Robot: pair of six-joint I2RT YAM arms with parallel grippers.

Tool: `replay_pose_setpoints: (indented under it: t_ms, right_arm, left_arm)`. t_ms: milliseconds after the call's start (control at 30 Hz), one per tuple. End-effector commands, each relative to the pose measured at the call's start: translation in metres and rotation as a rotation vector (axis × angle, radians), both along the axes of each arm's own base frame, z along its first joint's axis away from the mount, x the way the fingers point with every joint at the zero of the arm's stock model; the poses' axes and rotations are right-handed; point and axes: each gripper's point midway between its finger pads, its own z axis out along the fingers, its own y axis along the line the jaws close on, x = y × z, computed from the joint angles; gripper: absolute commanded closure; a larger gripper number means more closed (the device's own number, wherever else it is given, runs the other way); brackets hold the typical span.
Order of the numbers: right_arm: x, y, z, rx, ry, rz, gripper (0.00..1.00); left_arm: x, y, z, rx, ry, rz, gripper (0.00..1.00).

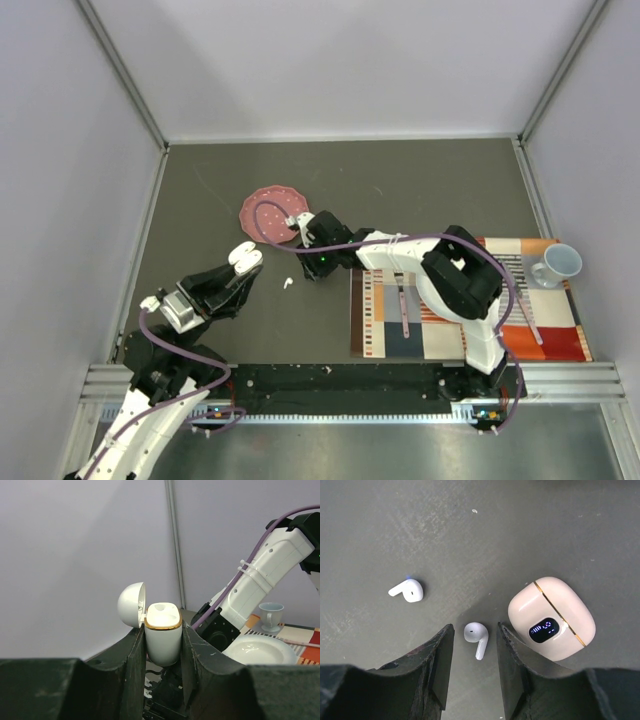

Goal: Insert the wireless bluetooth earbuds into the charging case
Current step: Pick up the right earbud from the center of the board.

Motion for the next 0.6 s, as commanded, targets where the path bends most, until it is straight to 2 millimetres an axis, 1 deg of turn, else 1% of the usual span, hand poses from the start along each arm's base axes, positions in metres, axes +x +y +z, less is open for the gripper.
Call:
replay_pose_setpoints:
  t_ms: [0,267,567]
  right_arm:
    - [0.0076,0.0134,0.0079,0.009,-0.045,0.016,0.61]
    - [0.0069,0.0064,0.0050,-0.027,-0.057,0.031,0.62]
    - [0.0031,0.0075,0.0014,-0.029,-0.044,0.059,0.64]
  left_arm:
    - [-0.0141,0.0110,0.0228,-0.052,-0.073,0.010,1.00]
    - [-0.0128,0.0118,0.0224,-0.053,-0.071,0.018,1.00]
    - [-0.0117,0.0114,0.0221,-0.053,-0.070,0.019,1.00]
